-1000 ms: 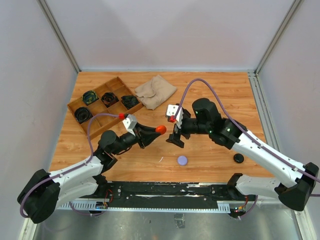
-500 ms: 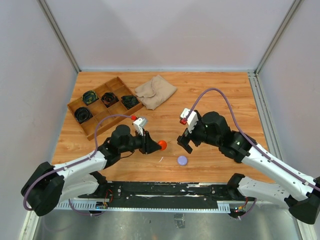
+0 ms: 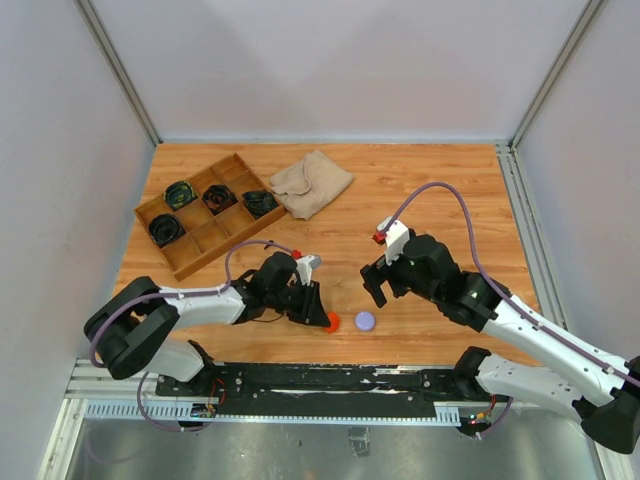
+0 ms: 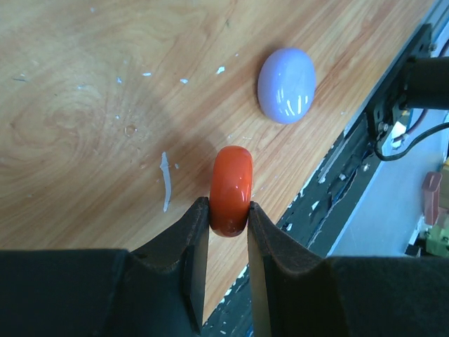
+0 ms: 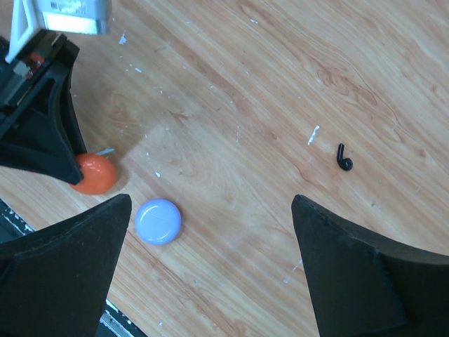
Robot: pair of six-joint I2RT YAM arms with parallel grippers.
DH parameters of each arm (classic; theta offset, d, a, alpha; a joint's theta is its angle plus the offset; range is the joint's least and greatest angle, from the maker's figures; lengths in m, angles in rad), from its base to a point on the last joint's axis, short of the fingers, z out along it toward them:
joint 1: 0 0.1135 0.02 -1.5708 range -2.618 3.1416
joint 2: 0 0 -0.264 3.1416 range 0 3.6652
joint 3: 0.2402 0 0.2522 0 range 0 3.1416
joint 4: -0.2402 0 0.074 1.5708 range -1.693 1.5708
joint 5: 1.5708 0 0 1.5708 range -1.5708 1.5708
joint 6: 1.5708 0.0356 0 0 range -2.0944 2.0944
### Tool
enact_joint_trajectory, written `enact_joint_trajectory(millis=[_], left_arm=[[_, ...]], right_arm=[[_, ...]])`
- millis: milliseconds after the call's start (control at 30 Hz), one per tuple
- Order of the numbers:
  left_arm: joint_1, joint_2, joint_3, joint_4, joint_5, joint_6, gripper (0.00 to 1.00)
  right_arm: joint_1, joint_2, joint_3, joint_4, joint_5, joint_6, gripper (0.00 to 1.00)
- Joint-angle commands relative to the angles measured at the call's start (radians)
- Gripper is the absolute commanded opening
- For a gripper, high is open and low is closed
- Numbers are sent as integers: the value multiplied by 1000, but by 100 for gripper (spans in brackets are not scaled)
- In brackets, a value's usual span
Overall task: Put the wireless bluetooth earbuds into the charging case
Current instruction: Place the charging case at the center of the board.
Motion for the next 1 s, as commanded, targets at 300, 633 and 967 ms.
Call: enact_joint_trajectory(millis=[300, 633, 967], left_arm=[[-66, 192, 125, 0, 10, -46, 13], [-66, 189, 133, -59, -70, -65, 45], [-66, 137, 152, -138, -162, -63, 70]], right_arm=[[-7, -4, -30, 0, 120, 131, 98], [-10, -12, -11, -24, 134, 141, 98], [-14, 0, 62, -134, 144, 170, 98]])
